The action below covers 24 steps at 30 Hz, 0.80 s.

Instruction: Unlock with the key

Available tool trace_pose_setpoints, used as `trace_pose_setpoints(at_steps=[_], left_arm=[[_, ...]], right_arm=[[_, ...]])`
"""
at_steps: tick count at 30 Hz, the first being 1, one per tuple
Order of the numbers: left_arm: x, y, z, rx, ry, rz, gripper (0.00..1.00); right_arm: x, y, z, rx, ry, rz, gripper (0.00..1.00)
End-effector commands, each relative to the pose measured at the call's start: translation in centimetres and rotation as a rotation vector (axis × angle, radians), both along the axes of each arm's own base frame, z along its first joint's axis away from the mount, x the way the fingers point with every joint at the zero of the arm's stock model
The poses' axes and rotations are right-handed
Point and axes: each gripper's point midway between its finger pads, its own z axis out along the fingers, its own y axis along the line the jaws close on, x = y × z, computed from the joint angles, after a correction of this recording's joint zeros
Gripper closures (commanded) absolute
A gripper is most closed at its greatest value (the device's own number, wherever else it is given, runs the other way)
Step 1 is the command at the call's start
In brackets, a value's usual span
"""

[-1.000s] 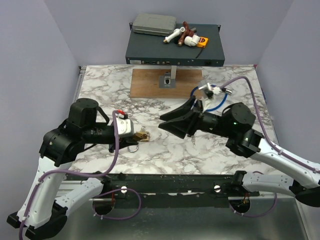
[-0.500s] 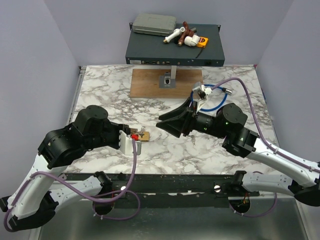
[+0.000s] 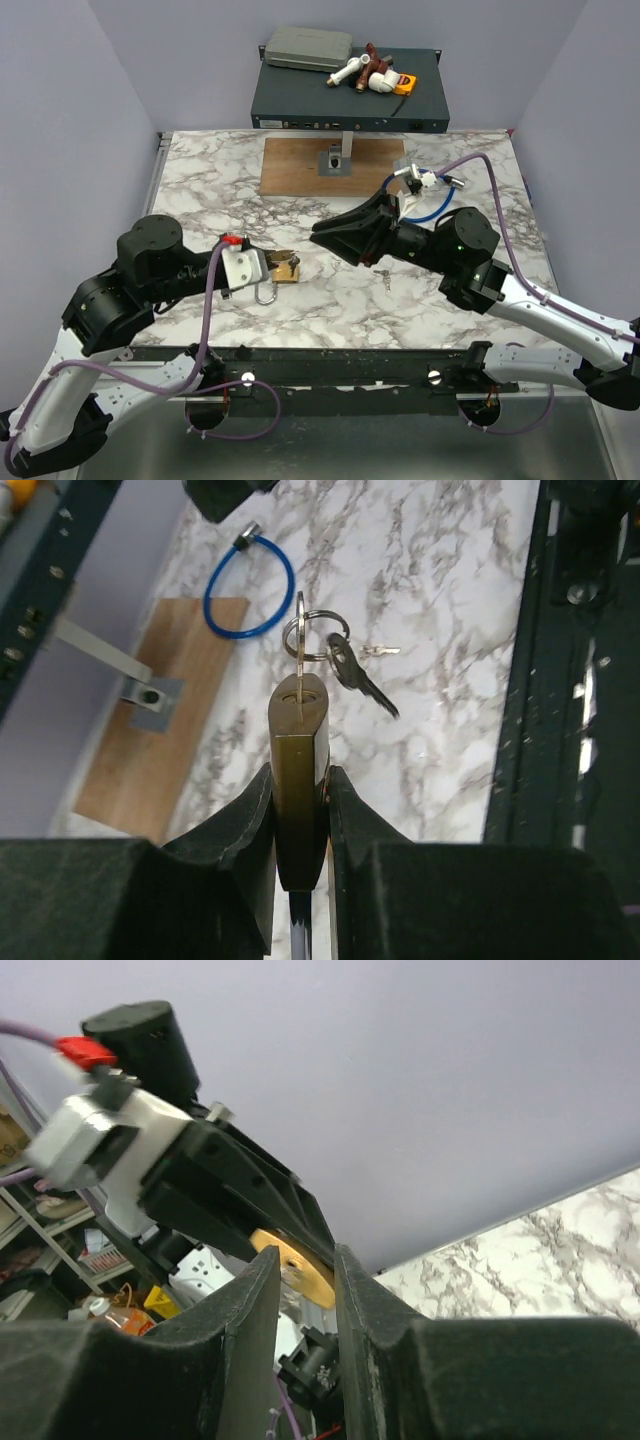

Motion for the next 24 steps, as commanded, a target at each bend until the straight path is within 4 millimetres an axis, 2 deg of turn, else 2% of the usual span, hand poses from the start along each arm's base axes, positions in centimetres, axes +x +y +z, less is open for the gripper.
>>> trace_pose_setpoints(at_steps=[1, 6, 9, 13, 17, 24], left_arm=[[0.1, -2.3, 1.6, -0.230, 0.242, 0.036, 1.00], [1.2, -2.7, 1.8, -0.270, 0.279, 0.082, 1.00], [1.2, -2.7, 1.7, -0.279, 0.297, 0.084, 1.00], [0.9, -2.9, 1.5, -0.290, 0.330, 0.066, 1.00], [1.0, -3.0, 1.4, -0.287, 0.336, 0.065, 1.00], [1.2, -3.1, 1.1, -0.280, 0.345, 0.065, 1.00]], right_arm=[[-0.1, -0.4, 1.5, 0.068, -0.065, -0.016, 0.70], [0.8, 0.0, 1.2, 0.056, -0.068, -0.053, 0.72], [1.6, -0.1, 0.8, 0.051, -0.065, -0.095, 0.73], [2.9, -0.4, 0.3, 0.049, -0.053, -0.167, 0.83], [3.9, -0.7, 0.1, 0.057, -0.044, -0.221, 0.87], [3.6, -0.3, 0.5, 0.088, -0.059, -0.199, 0.88]])
